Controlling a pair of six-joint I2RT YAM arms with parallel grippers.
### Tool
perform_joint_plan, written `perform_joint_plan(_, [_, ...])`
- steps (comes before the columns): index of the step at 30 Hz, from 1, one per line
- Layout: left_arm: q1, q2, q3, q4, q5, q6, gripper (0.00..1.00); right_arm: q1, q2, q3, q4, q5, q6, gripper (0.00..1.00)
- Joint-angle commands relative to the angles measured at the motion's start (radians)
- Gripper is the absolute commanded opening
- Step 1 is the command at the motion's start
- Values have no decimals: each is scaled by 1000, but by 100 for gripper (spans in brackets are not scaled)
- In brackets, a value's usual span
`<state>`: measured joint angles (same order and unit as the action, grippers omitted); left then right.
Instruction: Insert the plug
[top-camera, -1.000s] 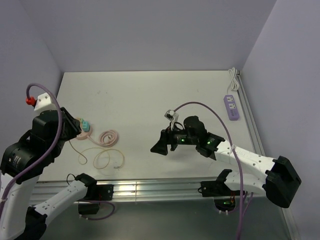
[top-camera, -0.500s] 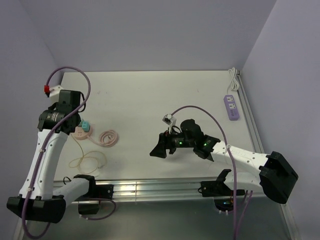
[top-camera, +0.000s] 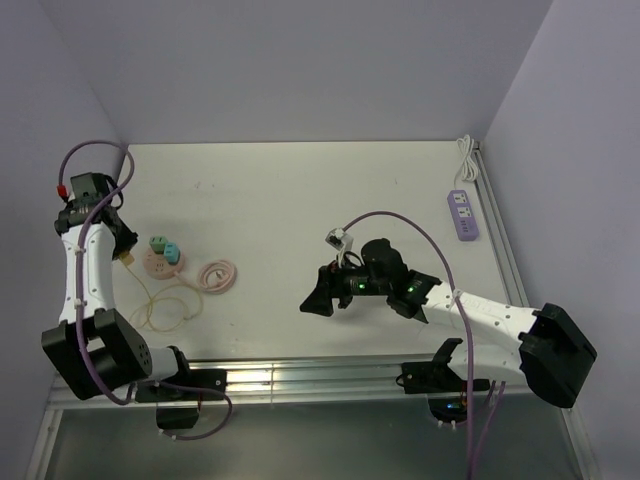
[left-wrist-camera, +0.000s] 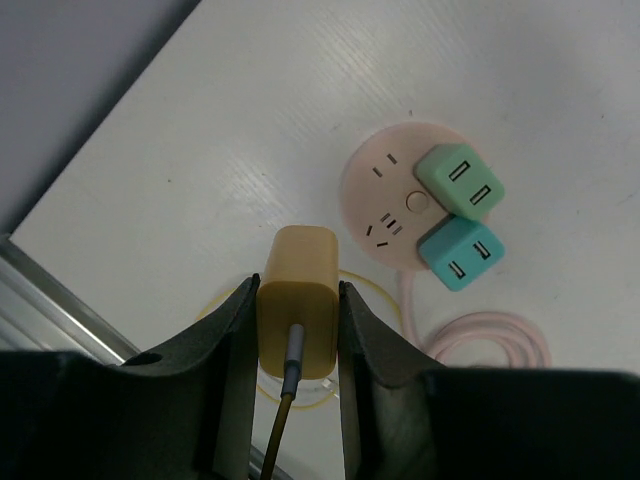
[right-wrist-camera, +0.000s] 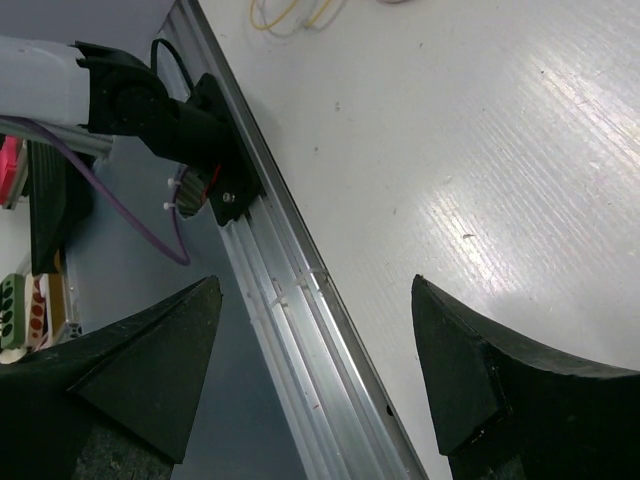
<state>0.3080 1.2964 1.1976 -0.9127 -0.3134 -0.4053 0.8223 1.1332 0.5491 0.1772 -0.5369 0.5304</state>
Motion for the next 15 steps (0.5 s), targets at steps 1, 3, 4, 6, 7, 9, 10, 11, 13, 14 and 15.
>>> perform_joint_plan(1, [72, 16, 20, 58, 174, -15, 0, 6, -32, -5, 13, 29, -23, 83])
perform_joint_plan(3, [114, 44, 37, 44, 198, -41, 0, 6, -42, -5, 1, 40, -29, 83])
perform_joint_plan(4, [121, 64, 49, 35, 224, -49, 0, 6, -43, -6, 1, 43, -27, 83])
perform_joint_plan(6, [144, 78, 54, 37, 252, -66, 0, 6, -43, -8, -1, 45, -32, 83])
perform_joint_plan(7, [148, 89, 56, 44, 267, -69, 0, 6, -43, -6, -2, 45, -32, 83])
perform_joint_plan(9, [151, 95, 51, 60, 304, -47, 0, 6, -39, -9, -4, 48, -32, 83])
perform_joint_plan(10, [151, 93, 46, 70, 304, -47, 0, 5, -39, -9, -4, 49, -32, 83])
perform_joint_plan(11, [151, 92, 43, 93, 304, -24, 0, 5, -41, -9, -10, 52, -32, 83])
perform_joint_plan(13, [151, 98, 34, 106, 292, 28, 0, 6, -44, -11, -10, 55, -33, 83])
perform_joint_plan(14, [149, 98, 27, 135, 324, 58, 0, 6, -46, -12, -8, 55, -33, 83])
perform_joint_plan(15, [149, 95, 17, 153, 344, 81, 0, 6, -49, -12, -7, 55, -33, 83])
